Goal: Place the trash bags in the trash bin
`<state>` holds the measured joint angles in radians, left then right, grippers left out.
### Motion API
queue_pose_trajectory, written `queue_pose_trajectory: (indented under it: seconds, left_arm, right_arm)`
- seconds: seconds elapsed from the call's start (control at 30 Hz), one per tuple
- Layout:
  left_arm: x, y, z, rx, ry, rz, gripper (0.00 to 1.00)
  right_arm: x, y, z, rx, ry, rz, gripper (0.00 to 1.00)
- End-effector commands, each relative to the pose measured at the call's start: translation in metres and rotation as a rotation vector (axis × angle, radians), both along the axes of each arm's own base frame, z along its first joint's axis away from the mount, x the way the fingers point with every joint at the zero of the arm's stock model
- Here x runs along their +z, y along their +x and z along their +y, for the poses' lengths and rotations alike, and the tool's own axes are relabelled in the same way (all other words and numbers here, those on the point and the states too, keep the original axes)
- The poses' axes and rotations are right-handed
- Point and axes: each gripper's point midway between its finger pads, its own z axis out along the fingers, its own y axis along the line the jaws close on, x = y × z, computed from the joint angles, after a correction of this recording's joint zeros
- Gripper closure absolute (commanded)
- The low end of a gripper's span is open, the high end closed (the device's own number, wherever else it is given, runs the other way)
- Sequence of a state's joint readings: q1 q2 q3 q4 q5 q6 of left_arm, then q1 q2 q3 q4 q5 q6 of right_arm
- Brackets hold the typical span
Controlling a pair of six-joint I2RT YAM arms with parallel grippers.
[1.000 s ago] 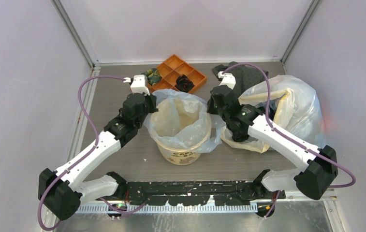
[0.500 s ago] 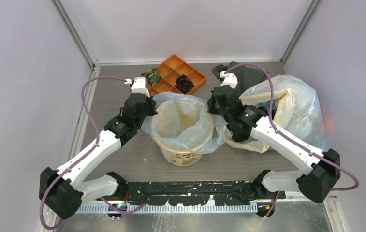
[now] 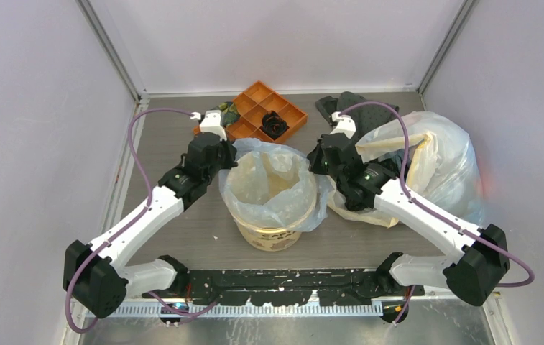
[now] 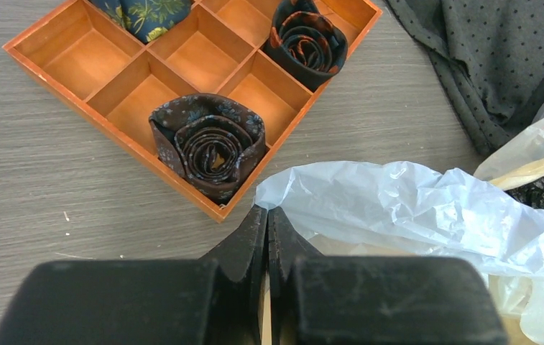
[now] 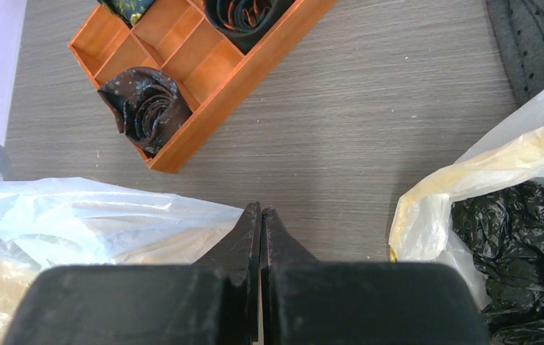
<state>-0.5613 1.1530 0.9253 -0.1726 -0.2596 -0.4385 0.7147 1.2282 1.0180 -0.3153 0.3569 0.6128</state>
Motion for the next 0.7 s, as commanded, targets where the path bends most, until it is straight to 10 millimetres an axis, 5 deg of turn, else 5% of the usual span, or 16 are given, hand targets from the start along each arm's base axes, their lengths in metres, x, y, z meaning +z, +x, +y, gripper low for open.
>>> queue_pose_trajectory:
  seconds: [0.0,0.4,0.67]
  left_arm:
    - [0.003,-0.005,-0.012,-0.053,-0.029,0.004,0.96]
    - [-0.012,-0.018,0.009,-0.013,-0.005,0.03,0.93]
    - [0.013,-0.014,-0.007,-0.093,-0.038,-0.025,0.93]
  right_arm:
    - [-0.006,-0.017,0.005,0.041,0.035,0.03,0.99]
    - [0.028,-0.025,0.0,0.067,0.056,-0.025,0.99]
    - [0.077,-0.031,-0.023,0.073,-0.027,-0.139,0.51]
